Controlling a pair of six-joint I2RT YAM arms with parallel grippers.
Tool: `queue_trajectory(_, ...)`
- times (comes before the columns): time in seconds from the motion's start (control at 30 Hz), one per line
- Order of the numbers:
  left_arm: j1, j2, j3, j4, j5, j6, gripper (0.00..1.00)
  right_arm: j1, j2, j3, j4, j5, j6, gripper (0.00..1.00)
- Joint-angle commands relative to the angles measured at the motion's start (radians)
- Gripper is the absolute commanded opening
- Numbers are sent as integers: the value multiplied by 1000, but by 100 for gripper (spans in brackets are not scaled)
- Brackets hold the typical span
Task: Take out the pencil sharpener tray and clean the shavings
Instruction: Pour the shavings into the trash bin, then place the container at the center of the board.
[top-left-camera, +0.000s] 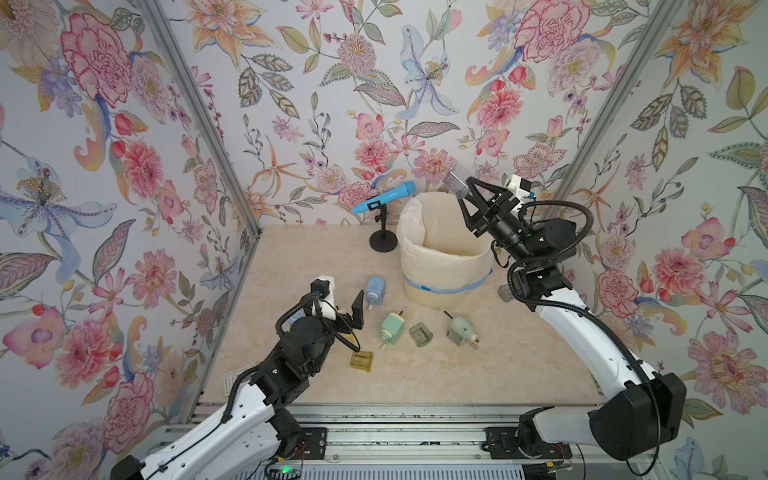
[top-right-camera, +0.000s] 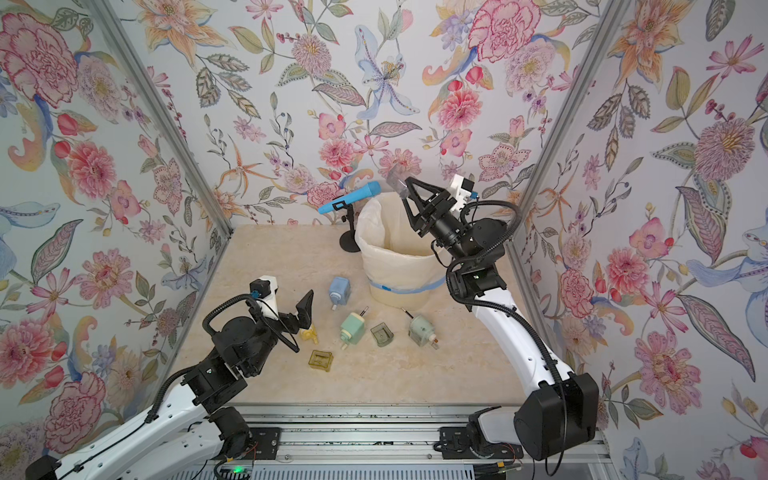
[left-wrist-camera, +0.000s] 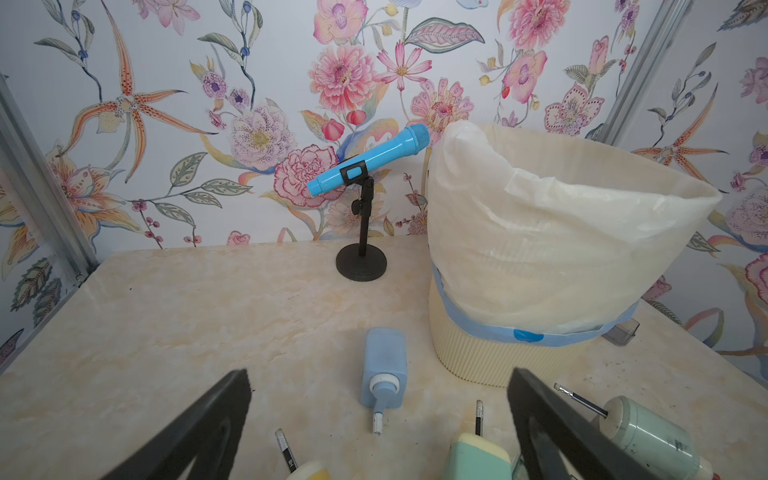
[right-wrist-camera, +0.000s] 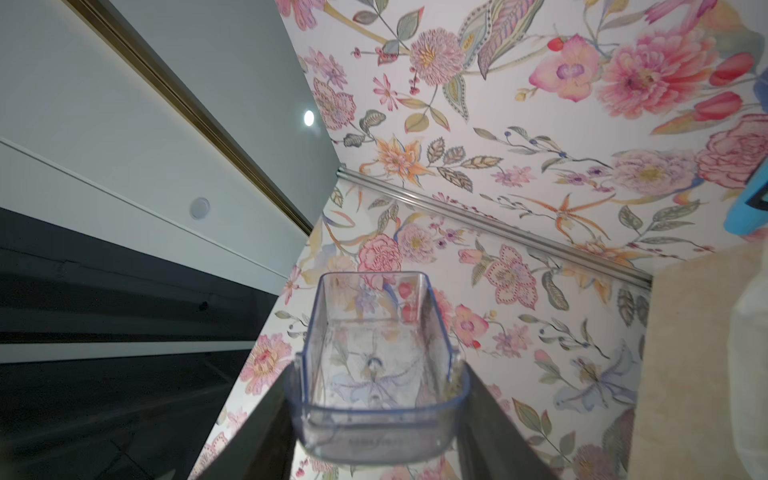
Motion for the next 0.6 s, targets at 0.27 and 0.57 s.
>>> queue_trajectory(0.27,-11,-31,-51,86,-14,106,100,205,-436,-245,-655,-70,-1120,47)
queue_trajectory(0.57,97,5,-105,232,133,46,100,418,-525,-679,-415,191,-1258,48)
